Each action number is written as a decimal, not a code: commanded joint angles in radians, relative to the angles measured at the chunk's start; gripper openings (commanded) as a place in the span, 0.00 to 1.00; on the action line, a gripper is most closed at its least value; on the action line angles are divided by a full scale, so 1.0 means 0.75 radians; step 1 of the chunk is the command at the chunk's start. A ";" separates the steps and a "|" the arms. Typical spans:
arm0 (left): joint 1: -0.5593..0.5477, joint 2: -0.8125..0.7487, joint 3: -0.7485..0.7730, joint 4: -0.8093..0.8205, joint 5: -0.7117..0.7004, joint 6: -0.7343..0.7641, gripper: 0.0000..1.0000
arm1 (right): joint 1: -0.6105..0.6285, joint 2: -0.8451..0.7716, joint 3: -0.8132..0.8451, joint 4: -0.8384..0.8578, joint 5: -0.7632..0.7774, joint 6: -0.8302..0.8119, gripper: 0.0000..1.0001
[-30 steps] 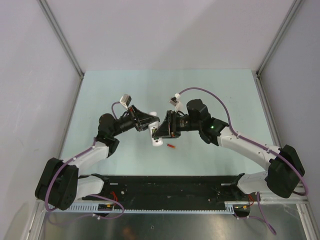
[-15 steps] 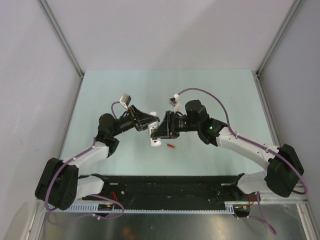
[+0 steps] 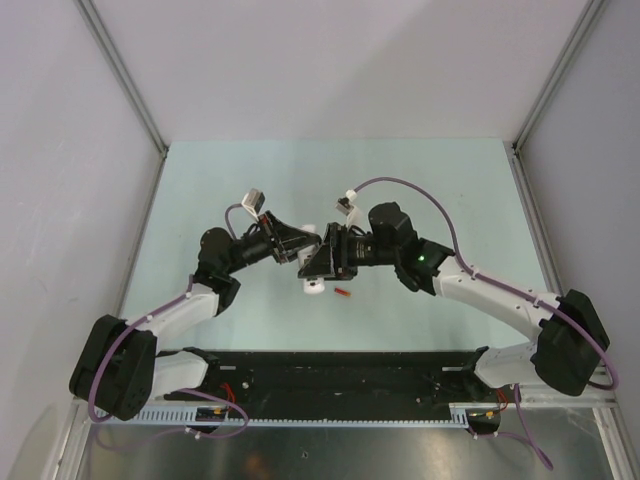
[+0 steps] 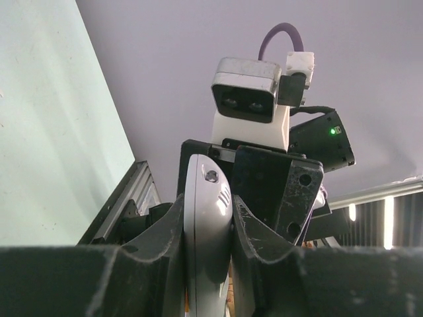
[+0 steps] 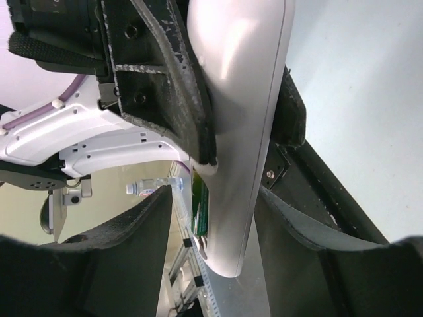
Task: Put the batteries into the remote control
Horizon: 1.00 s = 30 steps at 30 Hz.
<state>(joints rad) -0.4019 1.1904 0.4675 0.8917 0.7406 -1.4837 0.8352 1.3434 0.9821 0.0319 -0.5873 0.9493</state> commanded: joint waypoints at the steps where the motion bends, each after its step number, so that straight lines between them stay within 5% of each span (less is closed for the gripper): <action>1: -0.008 -0.016 0.003 0.051 -0.016 0.009 0.00 | -0.025 -0.083 0.008 -0.020 0.014 -0.032 0.58; 14: -0.008 -0.018 0.005 0.051 -0.028 0.025 0.00 | -0.099 -0.194 0.010 -0.302 0.165 -0.161 0.48; 30: -0.029 0.002 0.023 -0.013 -0.065 0.105 0.00 | -0.040 -0.175 0.104 -0.411 0.331 -0.225 0.49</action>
<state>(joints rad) -0.4061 1.1915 0.4671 0.8661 0.7238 -1.4395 0.7879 1.2194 0.9993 -0.2813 -0.3874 0.8005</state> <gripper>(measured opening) 0.290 0.478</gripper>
